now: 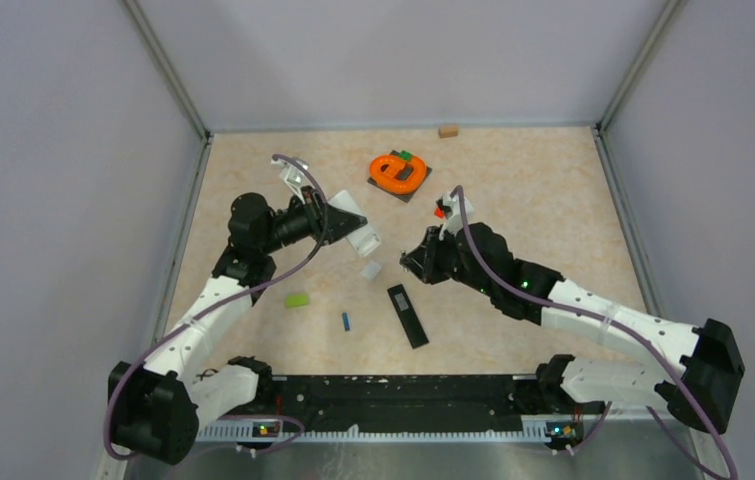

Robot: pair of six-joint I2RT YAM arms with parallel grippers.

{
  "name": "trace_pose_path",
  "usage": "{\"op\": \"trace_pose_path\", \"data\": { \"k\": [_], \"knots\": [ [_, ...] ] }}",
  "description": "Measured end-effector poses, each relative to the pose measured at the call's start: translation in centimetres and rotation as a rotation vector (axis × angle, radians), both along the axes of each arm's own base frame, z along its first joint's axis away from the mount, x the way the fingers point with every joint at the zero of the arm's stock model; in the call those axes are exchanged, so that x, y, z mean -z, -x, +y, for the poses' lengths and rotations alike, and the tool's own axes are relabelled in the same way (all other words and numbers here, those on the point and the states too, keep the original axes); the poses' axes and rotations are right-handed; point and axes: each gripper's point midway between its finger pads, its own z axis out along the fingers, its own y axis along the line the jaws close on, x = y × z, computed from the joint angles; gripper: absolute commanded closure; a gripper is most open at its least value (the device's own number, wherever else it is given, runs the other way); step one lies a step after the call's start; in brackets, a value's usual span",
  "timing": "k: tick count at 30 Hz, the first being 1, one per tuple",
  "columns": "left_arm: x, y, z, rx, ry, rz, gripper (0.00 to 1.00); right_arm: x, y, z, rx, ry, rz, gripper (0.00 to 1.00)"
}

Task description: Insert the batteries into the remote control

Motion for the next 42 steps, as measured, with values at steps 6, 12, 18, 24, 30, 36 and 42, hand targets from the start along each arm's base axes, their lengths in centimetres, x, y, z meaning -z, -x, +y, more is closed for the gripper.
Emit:
{"op": "trace_pose_path", "data": {
  "k": [6, 12, 18, 24, 30, 36, 42],
  "knots": [
    [-1.0, 0.9, -0.5, 0.068, 0.029, -0.026, 1.0, -1.4, 0.7, 0.9, -0.063, -0.061, -0.019, 0.99],
    [-1.4, 1.4, -0.7, 0.096, 0.036, -0.046, 1.0, -1.8, 1.3, 1.5, -0.103, -0.088, -0.02, 0.99],
    [-1.4, 1.5, -0.8, 0.103, 0.035, -0.048, 1.0, -1.7, 1.5, 1.6, -0.115, -0.091, -0.018, 0.99],
    [-1.1, 1.3, -0.8, 0.098, 0.033, -0.036, 1.0, -1.7, 1.5, 1.7, -0.117, -0.092, -0.017, 0.98],
    [-0.9, 0.3, -0.5, 0.04, 0.046, -0.004, 1.0, -1.8, 1.5, 2.0, -0.101, -0.125, 0.018, 0.97],
    [1.2, -1.3, 0.3, -0.093, 0.075, 0.063, 1.0, -0.7, 1.0, 3.6, -0.023, -0.176, 0.197, 0.97],
    [2.3, -2.1, 0.8, -0.169, 0.091, 0.084, 1.0, -0.1, 0.7, 4.4, 0.06, -0.238, 0.341, 0.96]
  ]
}}
